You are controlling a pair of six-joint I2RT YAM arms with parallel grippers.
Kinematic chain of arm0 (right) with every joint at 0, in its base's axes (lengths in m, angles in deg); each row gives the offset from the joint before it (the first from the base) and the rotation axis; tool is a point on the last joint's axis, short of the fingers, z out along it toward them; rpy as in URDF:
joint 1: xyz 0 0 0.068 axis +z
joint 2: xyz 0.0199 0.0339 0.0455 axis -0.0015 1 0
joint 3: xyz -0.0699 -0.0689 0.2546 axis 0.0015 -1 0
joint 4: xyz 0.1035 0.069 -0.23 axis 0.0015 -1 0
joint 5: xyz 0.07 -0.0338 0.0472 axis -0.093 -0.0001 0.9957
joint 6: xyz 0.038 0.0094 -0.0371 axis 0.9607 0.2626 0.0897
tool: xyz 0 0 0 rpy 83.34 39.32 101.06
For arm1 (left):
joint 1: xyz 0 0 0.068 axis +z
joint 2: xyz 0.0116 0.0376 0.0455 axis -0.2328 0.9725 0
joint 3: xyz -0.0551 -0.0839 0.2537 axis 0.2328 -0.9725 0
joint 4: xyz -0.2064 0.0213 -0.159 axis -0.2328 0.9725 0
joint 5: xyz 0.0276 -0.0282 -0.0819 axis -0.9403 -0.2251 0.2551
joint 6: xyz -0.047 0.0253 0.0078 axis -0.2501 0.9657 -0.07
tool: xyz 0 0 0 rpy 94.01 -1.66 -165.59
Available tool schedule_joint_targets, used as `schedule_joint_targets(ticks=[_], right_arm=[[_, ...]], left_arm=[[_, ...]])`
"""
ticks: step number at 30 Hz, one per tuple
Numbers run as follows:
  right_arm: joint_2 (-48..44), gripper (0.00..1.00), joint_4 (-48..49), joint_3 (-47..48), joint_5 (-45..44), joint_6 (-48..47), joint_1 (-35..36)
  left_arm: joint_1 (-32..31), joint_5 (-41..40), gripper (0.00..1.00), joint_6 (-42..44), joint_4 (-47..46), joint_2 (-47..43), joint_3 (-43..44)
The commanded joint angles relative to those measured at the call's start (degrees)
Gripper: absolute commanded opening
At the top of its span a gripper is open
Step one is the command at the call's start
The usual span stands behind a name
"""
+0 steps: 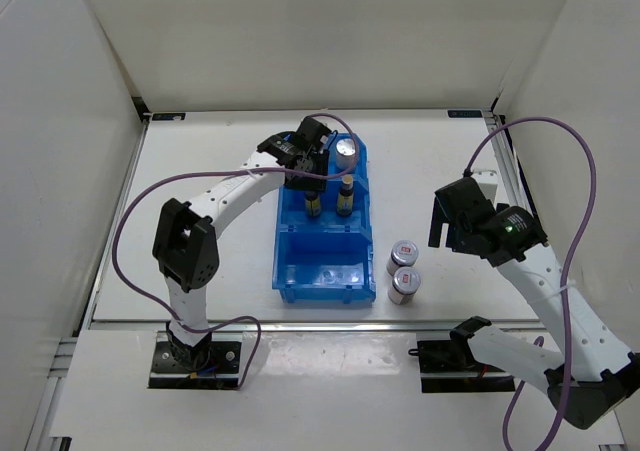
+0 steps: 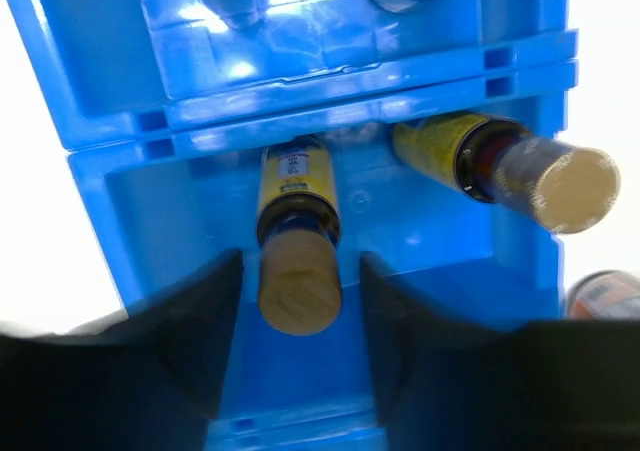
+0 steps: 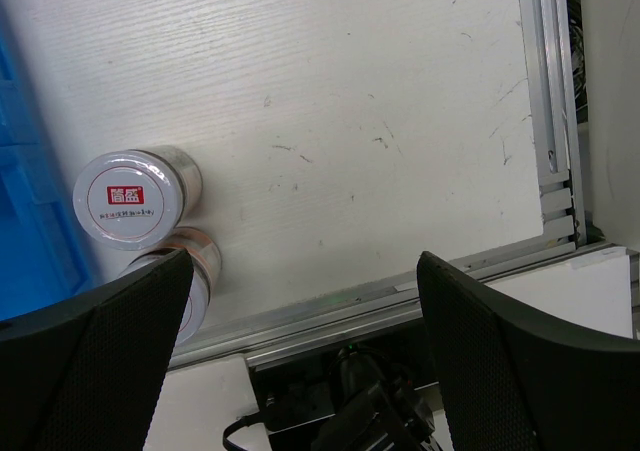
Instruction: Organize the condiment bottles
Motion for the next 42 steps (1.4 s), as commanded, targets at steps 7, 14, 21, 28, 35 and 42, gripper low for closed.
schedule_joint_targets(ticks=[7,14,21,28,35,42], right_arm=[[0.9,0.95,0.63,-0.43,-0.45,0.51,0.29],[3.53,0.95,-0.68,1.14,0.95,-0.28,0.29],[10.82,0.95,4.14,5.02,9.81,0.76,-0.85],[24.53,0.95,12.22,4.24,17.99,-1.6,-1.38],[28.4,0.93,17.42,0.63,21.96,-0.2,-1.38],[32.01,0.89,17.94,-2.97,23.1,4.01,1.33]], left_arm=[[0.34,0.9,1.0,1.73,-1.55,-3.43,1.47],[0.87,-7.51,1.0,6.99,1.87,-13.61,3.51],[2.1,-18.44,1.0,8.41,-1.71,-32.24,-12.64],[3.33,-15.37,1.0,3.84,-7.53,-47.11,-30.77],[3.33,-15.97,1.0,1.38,-6.83,-49.92,-40.96],[3.33,-16.07,1.0,1.99,-8.67,-49.75,-41.68]])
